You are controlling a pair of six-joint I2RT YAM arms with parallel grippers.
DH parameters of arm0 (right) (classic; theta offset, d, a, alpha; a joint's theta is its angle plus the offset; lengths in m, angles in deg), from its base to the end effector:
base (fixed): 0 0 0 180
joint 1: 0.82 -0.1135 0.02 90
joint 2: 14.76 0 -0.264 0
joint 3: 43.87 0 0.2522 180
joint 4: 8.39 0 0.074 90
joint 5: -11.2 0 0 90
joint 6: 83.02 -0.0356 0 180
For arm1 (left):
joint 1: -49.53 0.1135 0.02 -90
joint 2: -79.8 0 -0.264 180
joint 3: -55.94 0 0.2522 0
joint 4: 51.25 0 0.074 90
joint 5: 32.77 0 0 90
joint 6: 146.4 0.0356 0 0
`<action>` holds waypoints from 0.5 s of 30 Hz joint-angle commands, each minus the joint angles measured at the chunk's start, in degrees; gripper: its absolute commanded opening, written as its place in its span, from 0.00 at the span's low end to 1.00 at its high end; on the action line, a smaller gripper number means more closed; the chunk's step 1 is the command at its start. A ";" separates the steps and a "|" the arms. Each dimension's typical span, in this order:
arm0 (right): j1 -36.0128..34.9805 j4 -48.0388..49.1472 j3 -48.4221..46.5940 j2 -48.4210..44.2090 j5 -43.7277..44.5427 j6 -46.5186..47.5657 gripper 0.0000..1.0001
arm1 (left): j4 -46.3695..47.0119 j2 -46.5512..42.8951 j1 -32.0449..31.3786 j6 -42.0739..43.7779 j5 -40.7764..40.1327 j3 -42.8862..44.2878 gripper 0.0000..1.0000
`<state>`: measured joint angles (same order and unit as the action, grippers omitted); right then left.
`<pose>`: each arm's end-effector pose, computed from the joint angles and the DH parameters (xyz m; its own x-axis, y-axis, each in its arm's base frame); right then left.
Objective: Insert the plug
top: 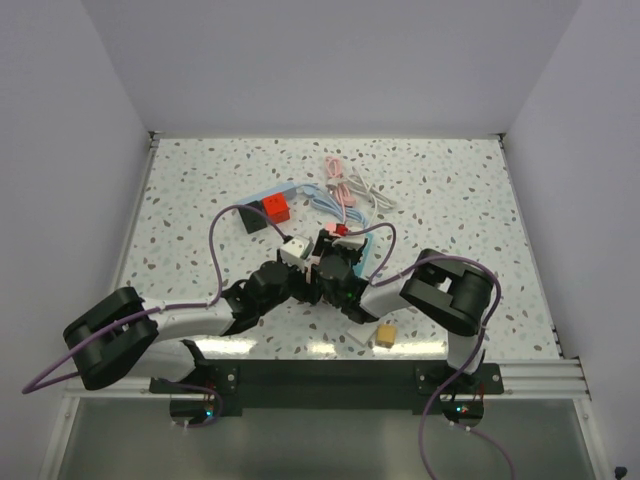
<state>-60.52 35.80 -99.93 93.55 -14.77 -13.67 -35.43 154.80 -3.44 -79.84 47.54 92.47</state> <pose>0.2022 0.2826 0.1522 -0.0411 0.2357 -0.9710 0.0914 0.9686 0.2312 0.1552 -0.1958 0.1696 -0.4886 -0.0034 -0.8725 0.5439 0.7807 -0.3076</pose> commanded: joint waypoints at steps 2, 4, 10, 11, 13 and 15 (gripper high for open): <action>-0.85 -6.36 0.12 -0.73 3.20 -0.80 0.00 | -6.29 1.29 -1.70 0.33 3.80 -0.88 0.00; -1.12 -6.45 -0.06 -0.65 3.38 -0.54 0.00 | -6.29 1.29 -1.87 0.33 3.80 -0.88 0.00; -1.47 -6.80 -0.23 -0.73 3.73 -0.54 0.00 | -6.38 1.29 -2.05 0.33 3.80 -0.88 0.00; -1.38 -6.89 -0.32 -0.73 3.65 -0.54 0.00 | -6.38 1.29 -2.05 0.33 3.80 -0.97 0.00; -1.47 -7.06 -0.50 -0.56 3.56 -0.80 0.00 | -6.38 1.29 -2.14 0.24 3.72 -0.79 0.00; -1.47 -7.59 -0.67 0.05 3.47 -1.24 0.00 | -6.47 1.20 -2.23 0.33 3.63 -0.79 0.00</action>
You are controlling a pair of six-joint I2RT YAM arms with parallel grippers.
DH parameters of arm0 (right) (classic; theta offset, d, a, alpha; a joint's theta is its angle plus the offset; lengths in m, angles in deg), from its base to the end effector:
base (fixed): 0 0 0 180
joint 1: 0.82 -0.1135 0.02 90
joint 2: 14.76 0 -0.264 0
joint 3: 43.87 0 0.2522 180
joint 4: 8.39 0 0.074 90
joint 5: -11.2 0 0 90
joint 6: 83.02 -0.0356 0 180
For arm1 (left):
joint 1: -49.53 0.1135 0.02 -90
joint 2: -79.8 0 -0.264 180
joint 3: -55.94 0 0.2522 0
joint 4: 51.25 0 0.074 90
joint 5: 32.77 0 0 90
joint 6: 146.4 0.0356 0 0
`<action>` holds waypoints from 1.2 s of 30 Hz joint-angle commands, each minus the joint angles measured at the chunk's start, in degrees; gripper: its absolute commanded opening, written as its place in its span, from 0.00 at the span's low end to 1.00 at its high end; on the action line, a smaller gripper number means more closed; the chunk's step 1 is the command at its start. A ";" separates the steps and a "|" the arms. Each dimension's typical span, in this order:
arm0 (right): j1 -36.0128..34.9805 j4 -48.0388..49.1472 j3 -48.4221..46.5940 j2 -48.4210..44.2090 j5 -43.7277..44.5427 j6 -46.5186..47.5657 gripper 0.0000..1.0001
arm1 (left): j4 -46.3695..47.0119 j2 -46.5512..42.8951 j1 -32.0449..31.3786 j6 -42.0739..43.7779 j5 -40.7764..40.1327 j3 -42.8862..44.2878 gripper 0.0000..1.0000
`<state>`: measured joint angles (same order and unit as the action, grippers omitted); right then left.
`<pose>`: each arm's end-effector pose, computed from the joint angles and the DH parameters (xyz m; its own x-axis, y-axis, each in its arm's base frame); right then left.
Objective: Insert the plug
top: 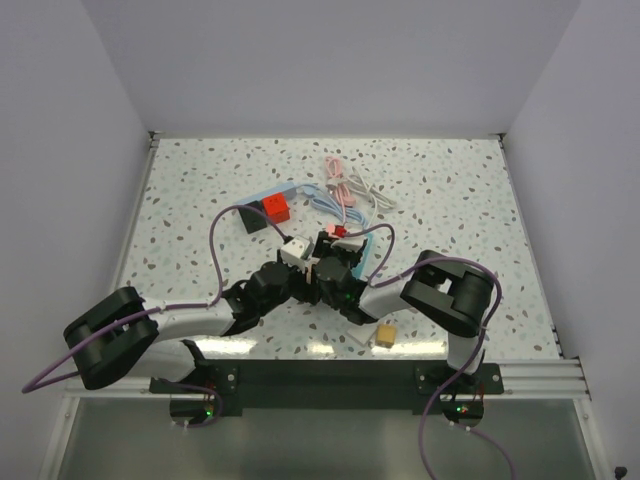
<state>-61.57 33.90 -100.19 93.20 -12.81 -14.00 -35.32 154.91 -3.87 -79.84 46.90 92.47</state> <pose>0.1971 0.2853 0.1525 -0.0435 0.2204 -0.9744 0.1082 0.9707 0.2147 0.1541 -0.1968 0.1694 -0.4856 -0.0025 -0.8742 0.5428 0.7830 -0.3038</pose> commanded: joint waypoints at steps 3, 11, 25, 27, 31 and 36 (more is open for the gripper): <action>-0.42 -6.22 -1.02 0.93 1.33 -1.35 0.00 | -6.84 0.91 -1.79 0.33 4.00 -0.79 0.00; -0.42 -7.97 -1.64 1.81 0.45 -2.49 0.00 | -6.67 0.91 -1.96 0.33 4.00 -0.88 0.00; -1.03 -10.61 -4.36 5.41 -1.40 -3.90 0.00 | -6.40 0.91 -2.14 0.33 4.18 -0.97 0.00; -1.12 -11.05 -4.89 5.85 -1.66 -4.08 0.00 | -6.31 1.00 -2.23 0.33 4.26 -1.05 0.00; -1.21 -12.72 -6.04 7.00 -1.84 -3.64 0.00 | -6.31 1.09 -2.23 0.41 4.26 -0.88 0.00; -1.39 -13.95 -4.90 4.46 -1.22 -2.32 0.00 | -6.14 1.70 -2.32 0.50 4.35 -0.53 0.00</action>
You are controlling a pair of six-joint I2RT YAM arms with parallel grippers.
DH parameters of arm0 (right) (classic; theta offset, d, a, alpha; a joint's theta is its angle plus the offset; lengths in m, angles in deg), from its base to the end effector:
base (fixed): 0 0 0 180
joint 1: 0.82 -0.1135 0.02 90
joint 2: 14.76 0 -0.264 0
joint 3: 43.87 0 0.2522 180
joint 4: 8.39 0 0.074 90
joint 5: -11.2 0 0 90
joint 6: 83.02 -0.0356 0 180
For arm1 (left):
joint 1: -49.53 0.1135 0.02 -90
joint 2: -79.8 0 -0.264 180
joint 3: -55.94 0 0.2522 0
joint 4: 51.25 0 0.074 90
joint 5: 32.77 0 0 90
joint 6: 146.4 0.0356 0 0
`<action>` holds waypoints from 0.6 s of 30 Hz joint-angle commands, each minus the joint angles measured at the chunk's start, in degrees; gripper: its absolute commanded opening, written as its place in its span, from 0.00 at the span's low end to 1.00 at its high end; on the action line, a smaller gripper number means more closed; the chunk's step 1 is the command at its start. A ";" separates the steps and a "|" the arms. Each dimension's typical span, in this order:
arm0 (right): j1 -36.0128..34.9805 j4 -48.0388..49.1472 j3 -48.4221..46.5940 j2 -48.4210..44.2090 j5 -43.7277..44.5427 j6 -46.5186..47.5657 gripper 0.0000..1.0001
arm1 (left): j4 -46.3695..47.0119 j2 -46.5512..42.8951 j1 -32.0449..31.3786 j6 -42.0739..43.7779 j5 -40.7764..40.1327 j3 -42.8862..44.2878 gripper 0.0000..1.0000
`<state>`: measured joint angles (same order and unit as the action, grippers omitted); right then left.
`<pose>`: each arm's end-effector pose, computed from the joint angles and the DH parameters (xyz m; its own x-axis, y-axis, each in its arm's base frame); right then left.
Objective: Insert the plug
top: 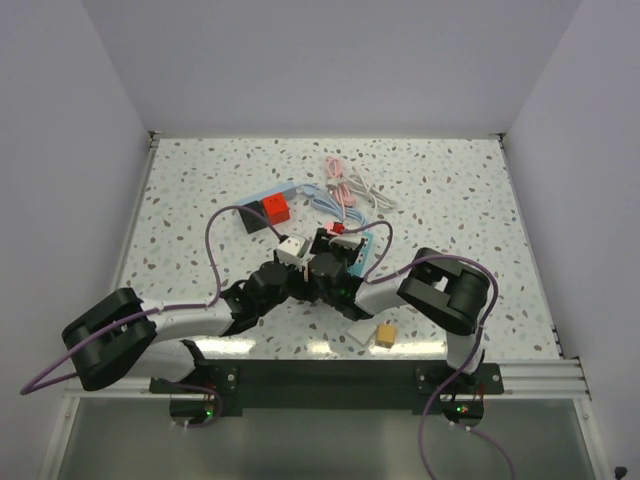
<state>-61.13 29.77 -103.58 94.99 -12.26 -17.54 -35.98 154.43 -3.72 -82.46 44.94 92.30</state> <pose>0.2054 0.2944 0.1505 -0.0518 0.2428 -0.9687 0.1322 0.9631 0.2343 0.1546 -0.1943 0.1693 -0.5024 -0.0446 -0.8635 0.4953 0.8038 -0.3297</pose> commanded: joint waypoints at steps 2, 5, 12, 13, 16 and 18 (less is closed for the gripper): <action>-1.82 -10.87 -1.33 1.78 -1.68 1.84 0.00 | -5.31 2.71 -2.47 3.12 6.40 -0.18 0.00; -1.74 -12.89 -1.59 0.81 -2.38 1.75 0.00 | -5.22 2.98 -2.47 3.21 6.41 -0.09 0.00; -1.82 -14.92 -2.38 1.51 -3.00 0.34 0.00 | -6.45 2.45 -2.56 3.30 5.62 0.17 0.00; -1.82 -14.66 -2.47 1.78 -3.26 0.34 0.00 | -6.62 2.28 -2.56 3.30 5.53 0.17 0.00; -1.82 -14.66 -4.05 3.18 -4.31 0.26 0.00 | -7.06 2.01 -2.64 3.30 5.26 0.35 0.00; -1.82 -15.35 -4.67 3.88 -4.67 0.26 0.00 | -7.33 1.92 -2.73 3.30 5.09 0.35 0.00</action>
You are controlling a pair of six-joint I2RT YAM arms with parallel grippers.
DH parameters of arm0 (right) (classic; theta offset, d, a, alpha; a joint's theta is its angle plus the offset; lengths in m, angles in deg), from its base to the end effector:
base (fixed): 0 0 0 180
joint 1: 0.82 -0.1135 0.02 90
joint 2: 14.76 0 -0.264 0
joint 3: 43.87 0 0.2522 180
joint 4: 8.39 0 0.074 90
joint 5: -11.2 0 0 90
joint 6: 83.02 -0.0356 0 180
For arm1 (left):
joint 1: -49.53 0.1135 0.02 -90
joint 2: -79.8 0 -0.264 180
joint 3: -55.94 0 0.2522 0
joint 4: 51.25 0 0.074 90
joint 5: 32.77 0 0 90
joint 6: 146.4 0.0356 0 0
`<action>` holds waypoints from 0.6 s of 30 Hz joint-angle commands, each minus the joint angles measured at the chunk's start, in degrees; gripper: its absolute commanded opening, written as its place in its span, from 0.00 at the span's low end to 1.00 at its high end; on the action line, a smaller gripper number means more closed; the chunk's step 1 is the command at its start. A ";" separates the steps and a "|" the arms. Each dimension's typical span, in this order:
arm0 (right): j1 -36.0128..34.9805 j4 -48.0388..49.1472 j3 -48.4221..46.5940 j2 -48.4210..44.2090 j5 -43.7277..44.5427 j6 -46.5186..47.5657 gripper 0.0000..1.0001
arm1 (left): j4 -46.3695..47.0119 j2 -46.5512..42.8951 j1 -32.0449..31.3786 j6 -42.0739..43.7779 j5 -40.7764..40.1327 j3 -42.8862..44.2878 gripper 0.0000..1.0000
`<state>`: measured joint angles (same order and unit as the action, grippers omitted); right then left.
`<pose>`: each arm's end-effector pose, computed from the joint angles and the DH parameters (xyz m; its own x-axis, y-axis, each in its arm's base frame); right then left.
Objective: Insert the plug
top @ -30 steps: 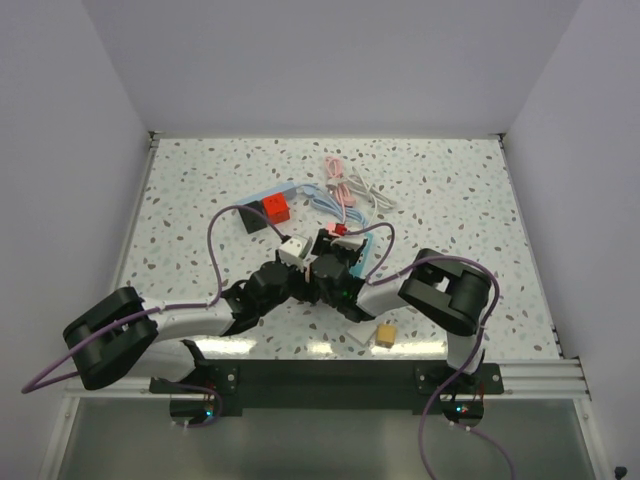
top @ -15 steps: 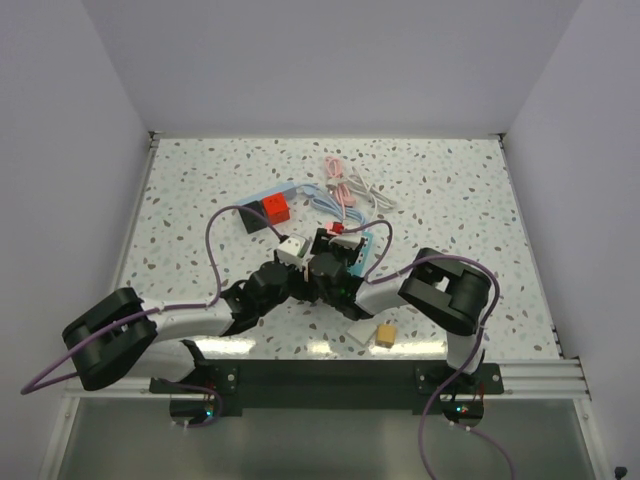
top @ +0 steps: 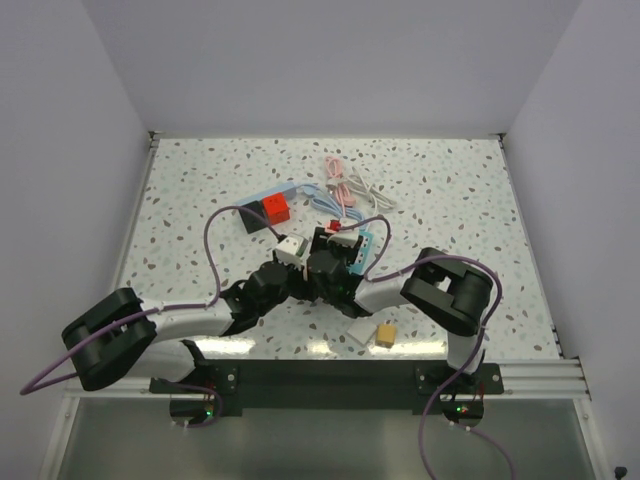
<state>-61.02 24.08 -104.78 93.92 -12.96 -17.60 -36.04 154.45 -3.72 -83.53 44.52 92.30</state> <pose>0.2068 0.2958 0.1535 -0.0851 0.1940 -0.9773 0.1293 0.9747 0.1823 0.1547 -0.1941 0.1692 -0.5099 -0.0606 -0.8581 0.4809 0.8070 -0.3428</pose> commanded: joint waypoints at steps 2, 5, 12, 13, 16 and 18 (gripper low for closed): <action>-1.93 -10.29 -3.91 5.22 -3.80 -0.29 0.00 | -7.35 1.64 -2.73 4.28 5.41 0.26 0.00; -1.93 -11.17 -3.82 5.75 -3.79 -1.17 0.00 | -7.26 1.55 -2.82 4.37 5.33 0.26 0.00; -1.93 -13.27 -3.47 6.71 -3.44 -3.81 0.00 | -6.39 1.64 -2.99 4.28 5.85 -0.09 0.00; -2.11 -13.63 -3.56 6.98 -3.70 -4.42 0.00 | -6.30 1.72 -3.08 4.28 5.94 -0.09 0.00; -2.64 -15.21 -4.08 7.33 -3.44 -4.69 0.00 | -6.12 2.16 -3.17 4.28 6.12 0.00 0.00; -2.90 -16.61 -4.35 7.33 -3.35 -4.78 0.00 | -6.12 2.43 -3.26 4.37 6.12 0.26 0.00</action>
<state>-60.91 22.05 -106.31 94.78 -12.81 -20.14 -36.74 154.08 -3.72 -85.87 43.23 92.30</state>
